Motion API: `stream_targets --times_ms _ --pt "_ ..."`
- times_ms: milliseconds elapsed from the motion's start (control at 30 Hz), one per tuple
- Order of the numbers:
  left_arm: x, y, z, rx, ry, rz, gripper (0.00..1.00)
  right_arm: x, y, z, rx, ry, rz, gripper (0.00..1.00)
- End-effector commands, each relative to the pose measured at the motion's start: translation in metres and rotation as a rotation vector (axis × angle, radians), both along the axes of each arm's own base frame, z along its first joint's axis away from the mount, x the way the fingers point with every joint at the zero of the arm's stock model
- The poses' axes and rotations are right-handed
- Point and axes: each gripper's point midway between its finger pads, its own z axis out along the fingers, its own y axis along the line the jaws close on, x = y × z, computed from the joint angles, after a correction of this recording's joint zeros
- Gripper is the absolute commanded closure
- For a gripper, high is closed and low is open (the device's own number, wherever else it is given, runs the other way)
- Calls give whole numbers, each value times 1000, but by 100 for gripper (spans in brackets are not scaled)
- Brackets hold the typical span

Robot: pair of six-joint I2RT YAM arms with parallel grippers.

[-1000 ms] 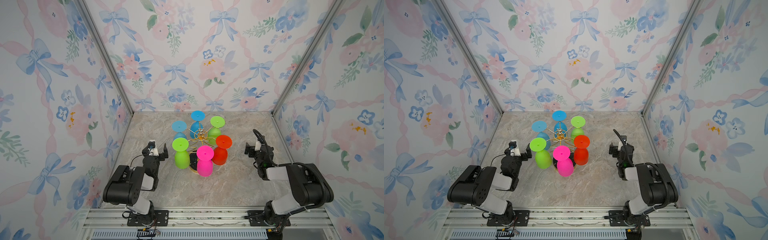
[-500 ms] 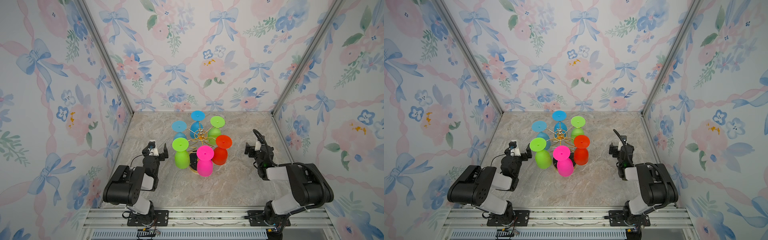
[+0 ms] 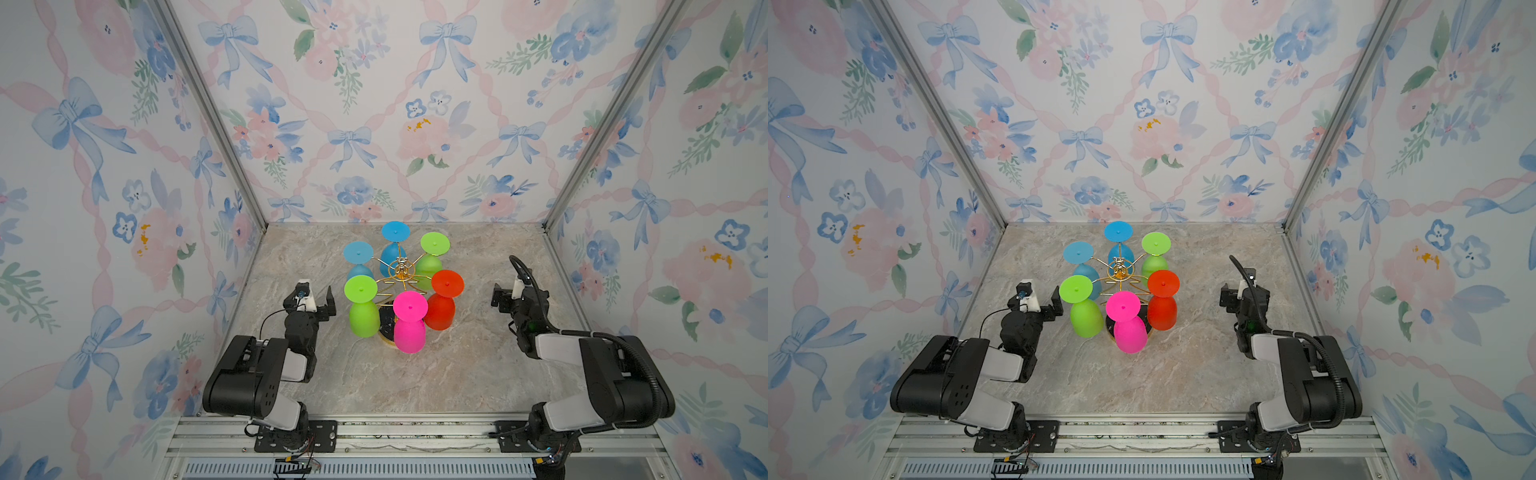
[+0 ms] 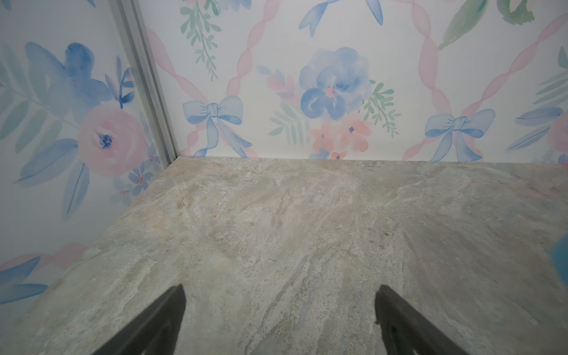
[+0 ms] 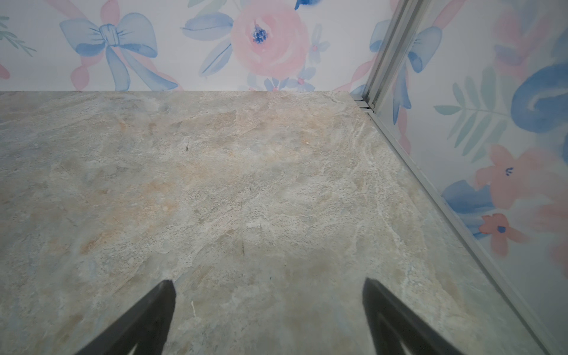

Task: Take the wine glass off the wine glass rack
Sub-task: Pick up the wine glass from the wine glass rack.

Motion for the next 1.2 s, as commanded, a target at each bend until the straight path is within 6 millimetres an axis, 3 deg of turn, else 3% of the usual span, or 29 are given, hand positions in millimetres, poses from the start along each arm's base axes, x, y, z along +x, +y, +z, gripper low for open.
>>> stream_targets --times_ms 0,267,567,867,1000,1167 --pt "3 11 7 -6 19 60 2 1 -7 15 -2 0 -46 3" --pt "-2 15 17 -57 50 100 2 -6 -9 37 21 80 -84 3" --pt "-13 17 28 -154 136 146 2 -42 -11 79 93 119 -128 3" --pt "-30 18 77 -238 142 183 2 -69 17 133 314 152 -40 1" --pt "-31 11 110 -245 146 137 2 -80 28 159 401 143 -4 0" --pt "-31 -6 144 -213 166 33 2 -90 53 176 518 211 93 6"
